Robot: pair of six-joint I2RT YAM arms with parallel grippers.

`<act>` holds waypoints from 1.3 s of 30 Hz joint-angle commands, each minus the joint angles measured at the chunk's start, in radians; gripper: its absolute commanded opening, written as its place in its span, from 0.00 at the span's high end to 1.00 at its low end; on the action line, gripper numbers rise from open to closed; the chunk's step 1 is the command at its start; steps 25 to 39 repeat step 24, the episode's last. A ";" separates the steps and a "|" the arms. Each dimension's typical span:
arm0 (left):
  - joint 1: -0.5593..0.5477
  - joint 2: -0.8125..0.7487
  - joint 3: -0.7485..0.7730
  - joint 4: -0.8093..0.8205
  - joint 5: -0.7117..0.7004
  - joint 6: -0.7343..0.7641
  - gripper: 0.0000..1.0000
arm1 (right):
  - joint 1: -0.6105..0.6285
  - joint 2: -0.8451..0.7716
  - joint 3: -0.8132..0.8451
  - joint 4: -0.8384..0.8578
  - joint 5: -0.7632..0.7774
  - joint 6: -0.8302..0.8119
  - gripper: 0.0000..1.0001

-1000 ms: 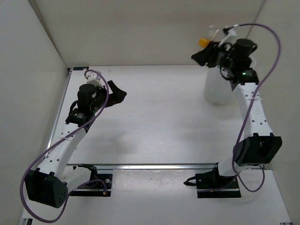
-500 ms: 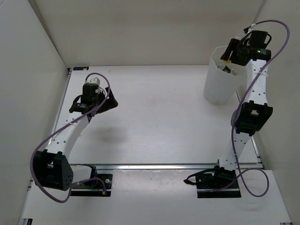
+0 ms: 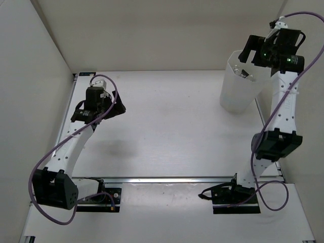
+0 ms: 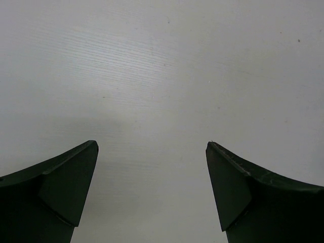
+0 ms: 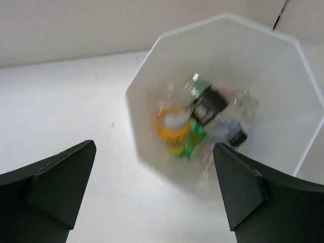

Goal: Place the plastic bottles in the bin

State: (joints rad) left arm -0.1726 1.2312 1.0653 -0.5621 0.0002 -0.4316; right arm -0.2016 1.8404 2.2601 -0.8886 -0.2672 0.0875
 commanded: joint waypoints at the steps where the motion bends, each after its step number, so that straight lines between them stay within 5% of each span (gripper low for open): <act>1: -0.011 -0.096 0.024 -0.051 -0.037 0.030 0.01 | 0.056 -0.203 -0.173 0.008 0.032 -0.055 0.01; 8: -0.002 -0.216 -0.099 -0.068 -0.006 -0.004 0.02 | 0.324 -0.584 -0.731 0.042 0.157 0.000 0.01; 18: -0.010 -0.375 -0.202 -0.136 -0.020 -0.010 0.01 | 0.617 -0.832 -1.129 0.074 0.243 0.138 0.01; 39: -0.025 -0.449 -0.211 -0.196 -0.071 -0.010 0.01 | 0.594 -0.903 -1.218 0.135 0.188 0.147 0.00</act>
